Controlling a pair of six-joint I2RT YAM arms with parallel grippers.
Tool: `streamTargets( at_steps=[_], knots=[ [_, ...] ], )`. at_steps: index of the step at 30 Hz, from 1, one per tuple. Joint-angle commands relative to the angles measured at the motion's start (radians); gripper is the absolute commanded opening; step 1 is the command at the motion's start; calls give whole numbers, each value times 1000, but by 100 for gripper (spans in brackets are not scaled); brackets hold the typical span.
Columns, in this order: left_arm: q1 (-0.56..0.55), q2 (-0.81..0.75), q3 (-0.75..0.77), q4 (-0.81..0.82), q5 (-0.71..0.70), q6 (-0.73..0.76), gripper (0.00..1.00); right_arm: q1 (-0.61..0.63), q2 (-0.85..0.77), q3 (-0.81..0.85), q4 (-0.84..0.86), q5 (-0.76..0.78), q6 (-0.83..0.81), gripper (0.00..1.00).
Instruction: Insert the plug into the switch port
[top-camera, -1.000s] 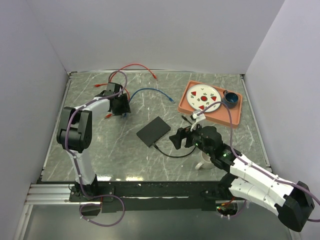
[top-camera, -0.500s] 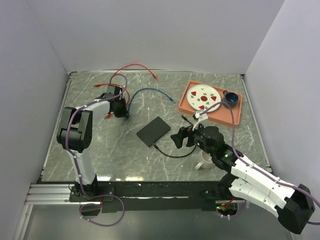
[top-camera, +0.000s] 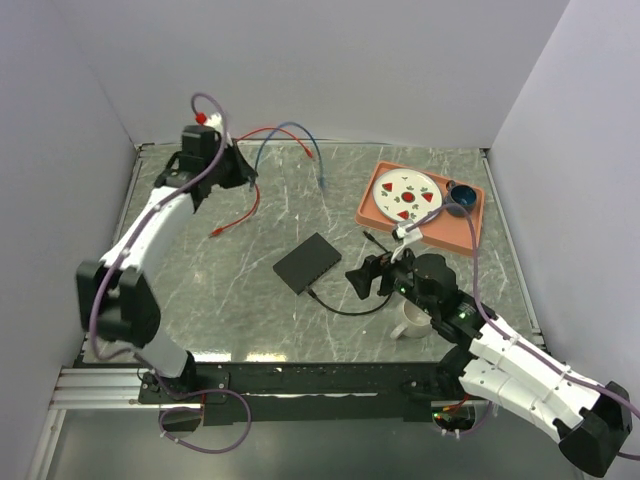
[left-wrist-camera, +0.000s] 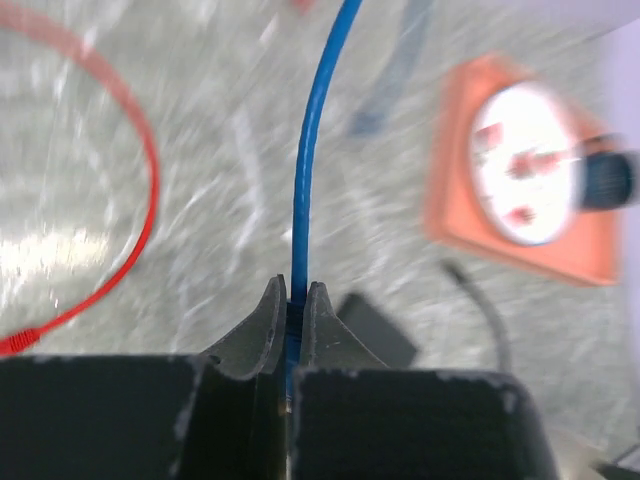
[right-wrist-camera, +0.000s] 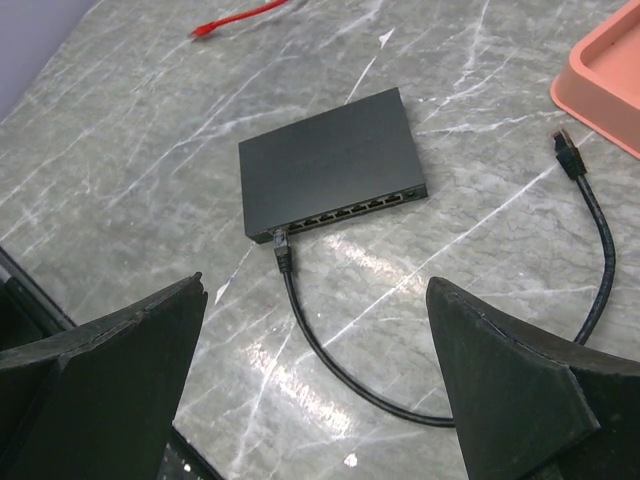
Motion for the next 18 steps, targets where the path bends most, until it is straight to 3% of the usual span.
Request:
streamTargets(
  at_steps=[1,6,18],
  knots=[
    [-7,-185,-12,95,78,-10,1,-8,-26,117,-56,-38,-43,99],
    [-18,-309,-89,86,225,27,1,-5,-46,235,-110,-95,-98,99],
    [-27,-377,-127,-364,504,211,1,23,2,462,-168,-343,-264,99]
  ],
)
